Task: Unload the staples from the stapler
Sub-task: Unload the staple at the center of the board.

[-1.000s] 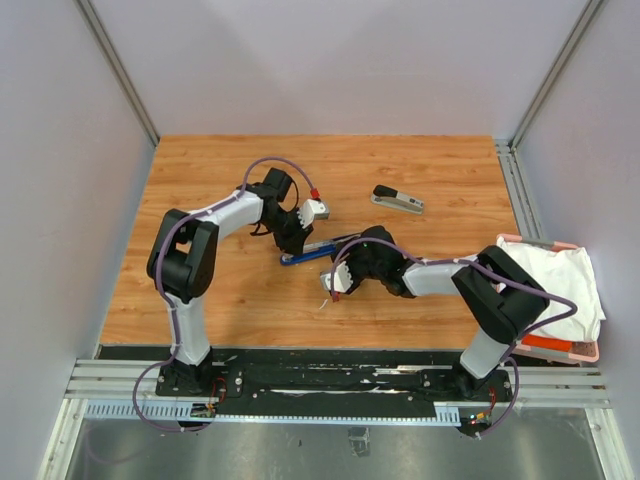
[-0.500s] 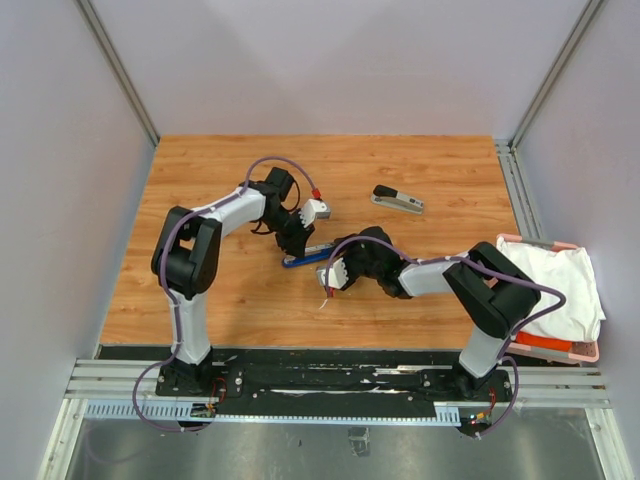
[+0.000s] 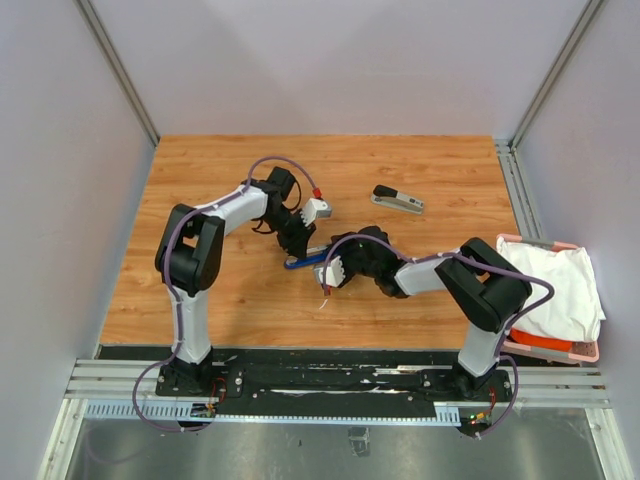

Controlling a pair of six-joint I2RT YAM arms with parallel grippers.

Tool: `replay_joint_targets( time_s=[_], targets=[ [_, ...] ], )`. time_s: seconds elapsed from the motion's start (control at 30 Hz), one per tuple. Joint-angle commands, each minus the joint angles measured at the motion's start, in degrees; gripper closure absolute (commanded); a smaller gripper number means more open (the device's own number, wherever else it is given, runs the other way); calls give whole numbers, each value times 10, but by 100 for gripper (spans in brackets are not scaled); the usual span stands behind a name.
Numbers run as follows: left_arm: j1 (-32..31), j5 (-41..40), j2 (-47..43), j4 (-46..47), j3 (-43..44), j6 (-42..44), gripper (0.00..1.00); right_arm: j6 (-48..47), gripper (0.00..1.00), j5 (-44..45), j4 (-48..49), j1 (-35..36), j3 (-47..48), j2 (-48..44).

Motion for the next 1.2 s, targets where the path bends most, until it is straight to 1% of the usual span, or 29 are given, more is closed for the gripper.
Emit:
replay_joint_targets(
  time_s=[0.0, 0.17, 0.33, 0.6, 0.77, 0.9, 1.03, 1.13, 1.17],
  targets=[
    [4, 31, 16, -31, 24, 3, 100, 15, 38, 11, -1, 11, -3, 39],
    [13, 42, 22, -43, 26, 4, 100, 16, 40, 26, 10, 10, 0, 61],
    [17, 48, 27, -55, 32, 10, 100, 19, 43, 23, 19, 9, 0, 73],
    [21, 61, 42, -77, 43, 25, 100, 25, 63, 5, -23, -4, 20, 77],
    [23, 68, 45, -82, 46, 30, 100, 16, 66, 0, -25, -7, 18, 77],
    [24, 75, 45, -85, 46, 31, 100, 18, 67, 5, -6, -7, 13, 78],
    [28, 75, 47, -91, 52, 28, 89, 18, 71, 9, 2, -7, 10, 71],
    [33, 78, 51, -99, 61, 24, 73, 20, 74, 11, -2, -7, 12, 63],
    [36, 77, 50, -99, 62, 23, 69, 23, 75, 11, -4, -6, 14, 59]
  ],
)
